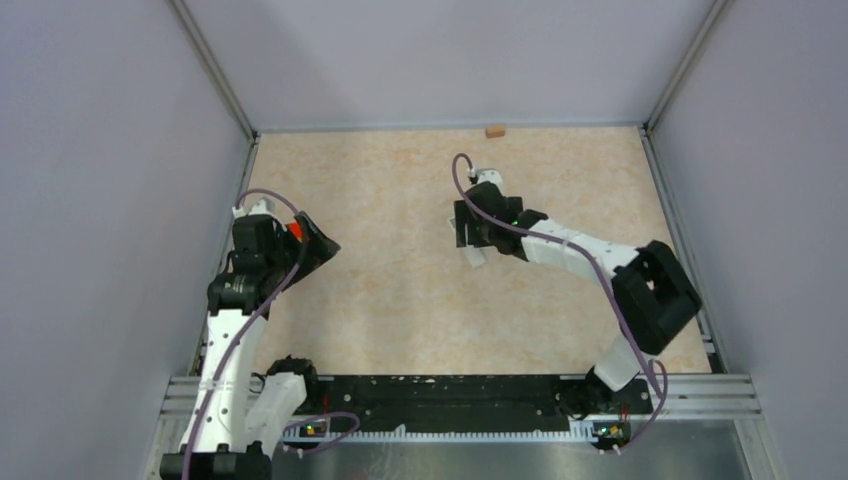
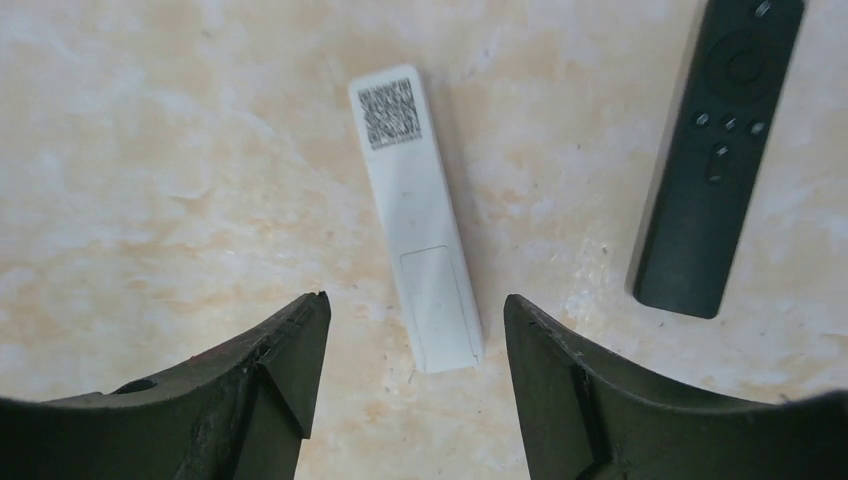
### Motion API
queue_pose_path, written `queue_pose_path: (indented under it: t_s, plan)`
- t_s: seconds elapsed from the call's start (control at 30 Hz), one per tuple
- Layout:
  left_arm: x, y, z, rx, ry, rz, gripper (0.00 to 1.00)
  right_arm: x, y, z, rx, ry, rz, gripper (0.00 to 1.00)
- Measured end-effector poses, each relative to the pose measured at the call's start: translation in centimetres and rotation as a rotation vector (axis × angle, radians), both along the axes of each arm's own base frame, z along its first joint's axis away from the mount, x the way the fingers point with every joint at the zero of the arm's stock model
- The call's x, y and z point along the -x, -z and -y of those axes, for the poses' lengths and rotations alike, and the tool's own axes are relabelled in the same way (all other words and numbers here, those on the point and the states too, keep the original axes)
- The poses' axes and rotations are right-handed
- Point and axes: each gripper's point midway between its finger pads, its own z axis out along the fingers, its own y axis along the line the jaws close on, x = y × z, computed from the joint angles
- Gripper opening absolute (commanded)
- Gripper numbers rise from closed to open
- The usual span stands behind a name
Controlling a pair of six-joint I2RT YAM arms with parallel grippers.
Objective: Load the batteries into the remote control
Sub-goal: Adjust the remote control at the center of the board, then reset both arms
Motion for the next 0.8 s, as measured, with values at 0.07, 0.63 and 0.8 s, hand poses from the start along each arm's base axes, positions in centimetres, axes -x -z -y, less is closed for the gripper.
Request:
queue_pose_path:
  t_s: [0.07,0.63,0.8]
  plan:
    - [0.0,-1.2,0.0,-0.002,0.004,0.036,0.99,0.0,-3.2,0.0,-0.045,-0.007,0.060,0.67]
    - [5.0,-15.7,-1.6,-0.122,-0.031,0.486,0.99,11.7,-27.1,20.4,-0.200,0.384,0.707,0.75]
    - [6.7,-18.0,-2.3,-0.178,-0.051,0.579,0.99,16.2,-29.8,26.8,-0.242,0.546,0.813,0.95]
